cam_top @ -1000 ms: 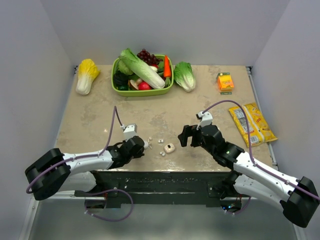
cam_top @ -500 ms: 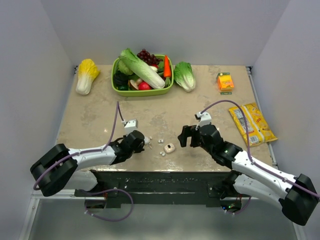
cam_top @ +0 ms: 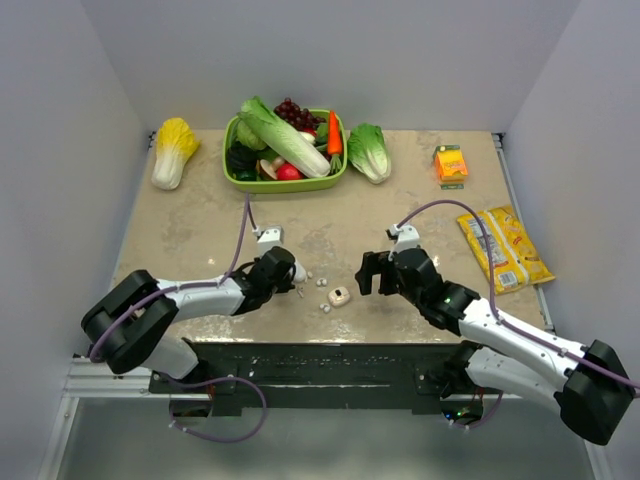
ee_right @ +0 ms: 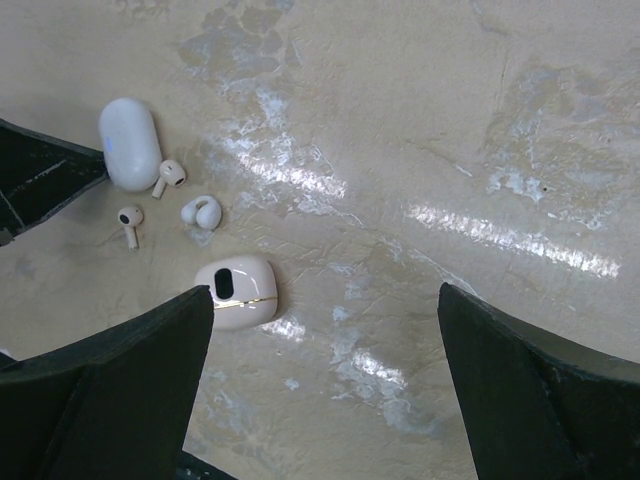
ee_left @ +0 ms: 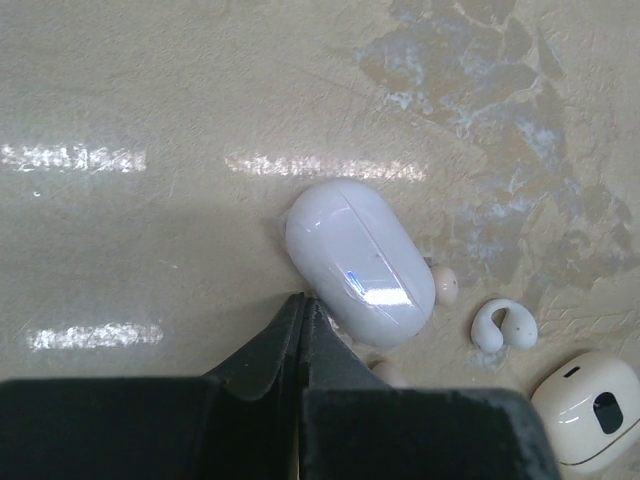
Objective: Insert the wireless bluetooth earbuds into the charging case
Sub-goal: Move the charging case to the center of the board, then pick up the charging case at the center of the board.
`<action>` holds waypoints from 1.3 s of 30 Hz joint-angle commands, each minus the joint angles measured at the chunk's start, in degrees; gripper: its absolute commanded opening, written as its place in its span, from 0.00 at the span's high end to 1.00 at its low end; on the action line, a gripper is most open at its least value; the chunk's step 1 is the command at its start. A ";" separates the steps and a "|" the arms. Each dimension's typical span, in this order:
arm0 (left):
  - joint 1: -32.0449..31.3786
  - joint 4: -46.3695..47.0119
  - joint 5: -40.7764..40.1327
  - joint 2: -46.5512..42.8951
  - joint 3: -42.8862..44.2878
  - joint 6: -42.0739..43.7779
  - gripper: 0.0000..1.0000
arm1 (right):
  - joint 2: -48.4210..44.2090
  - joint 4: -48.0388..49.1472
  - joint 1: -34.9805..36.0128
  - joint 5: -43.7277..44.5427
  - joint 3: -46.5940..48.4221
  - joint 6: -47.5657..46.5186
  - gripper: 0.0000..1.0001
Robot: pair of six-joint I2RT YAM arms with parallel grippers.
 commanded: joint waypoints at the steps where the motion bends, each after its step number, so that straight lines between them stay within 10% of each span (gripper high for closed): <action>1: 0.36 -0.49 3.43 2.53 0.57 1.26 1.00 | -0.67 0.99 0.07 1.18 2.71 0.16 0.03; 9: 0.45 -4.36 1.06 -3.51 0.21 1.18 1.00 | -2.60 -1.47 0.07 1.71 4.20 -0.11 0.02; 18: 0.45 -16.75 -5.54 -13.99 4.60 5.65 0.39 | -6.29 -2.35 0.07 0.31 4.03 -0.19 0.02; 19: 0.45 -18.14 -5.80 -14.34 5.31 6.44 0.01 | -6.47 -2.35 0.07 0.13 4.11 -0.19 0.02; 39: 6.41 -13.85 22.76 -9.78 13.75 40.37 0.00 | -12.27 -3.05 0.07 -3.04 3.76 -0.11 0.03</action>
